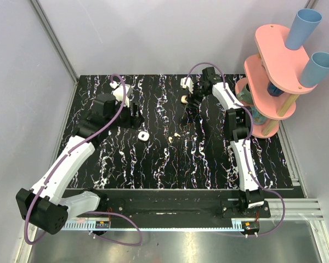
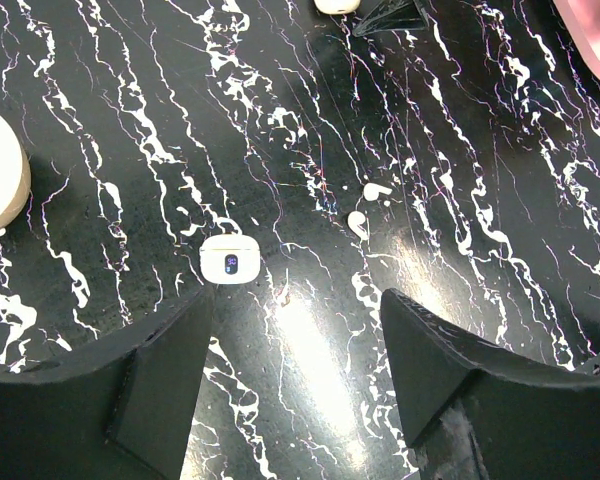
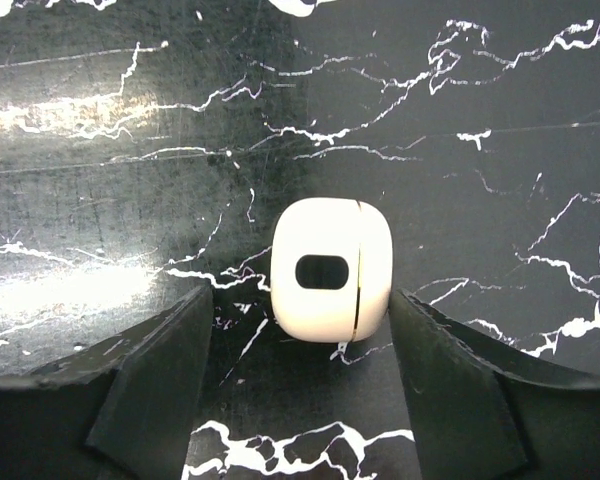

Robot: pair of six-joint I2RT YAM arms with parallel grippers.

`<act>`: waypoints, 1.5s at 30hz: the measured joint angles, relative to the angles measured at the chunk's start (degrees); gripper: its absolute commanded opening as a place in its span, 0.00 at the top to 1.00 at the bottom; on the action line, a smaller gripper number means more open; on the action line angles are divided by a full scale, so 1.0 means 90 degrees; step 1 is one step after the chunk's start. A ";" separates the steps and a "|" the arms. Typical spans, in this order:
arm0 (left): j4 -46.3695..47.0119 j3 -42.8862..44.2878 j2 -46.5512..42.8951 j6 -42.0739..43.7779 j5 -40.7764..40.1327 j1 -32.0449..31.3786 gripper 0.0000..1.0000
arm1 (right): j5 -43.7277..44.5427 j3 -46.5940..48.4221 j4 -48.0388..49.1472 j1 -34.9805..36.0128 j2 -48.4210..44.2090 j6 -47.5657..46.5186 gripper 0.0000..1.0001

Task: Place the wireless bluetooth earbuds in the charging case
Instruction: Pick up the charging case from the corner of the board.

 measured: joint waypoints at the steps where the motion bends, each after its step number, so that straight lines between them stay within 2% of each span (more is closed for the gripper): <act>1: 0.0002 0.0000 0.0000 0.0000 0.0000 -0.0002 0.28 | 0.0012 0.0000 -0.0015 0.0000 0.0000 0.0010 0.27; 3: 0.0000 0.0000 0.0000 0.0000 0.0000 -0.0007 0.28 | 0.0027 0.0000 -0.0034 0.0000 0.0000 0.0032 0.31; 13: 0.0002 0.0000 -0.0015 -0.0002 -0.0002 -0.0012 0.28 | 0.0117 0.0000 -0.0027 0.0000 0.0000 0.0112 0.36; 19: 0.0002 0.0000 -0.0049 0.0000 -0.0007 -0.0029 0.28 | 0.0204 -0.0010 0.0066 0.0000 0.0000 0.0151 0.46; 20: 0.0002 0.0000 -0.0049 0.0000 -0.0012 -0.0034 0.28 | 0.0204 -0.0017 0.0070 0.0000 0.0000 0.0155 0.53; 26: 0.0002 0.0000 -0.0051 0.0000 -0.0044 -0.0034 0.27 | 0.0204 -0.0066 0.0202 0.0000 0.0000 0.0177 0.67; 34: 0.0000 0.0000 -0.0080 -0.0002 -0.0044 -0.0034 0.27 | 0.0138 -0.0187 0.0396 0.0000 -0.0029 0.0202 0.71; 45: 0.0039 -0.0068 -0.0260 -0.0005 -0.0039 -0.0036 0.27 | 0.0039 -0.0891 0.0787 0.0000 -0.0372 0.0381 0.77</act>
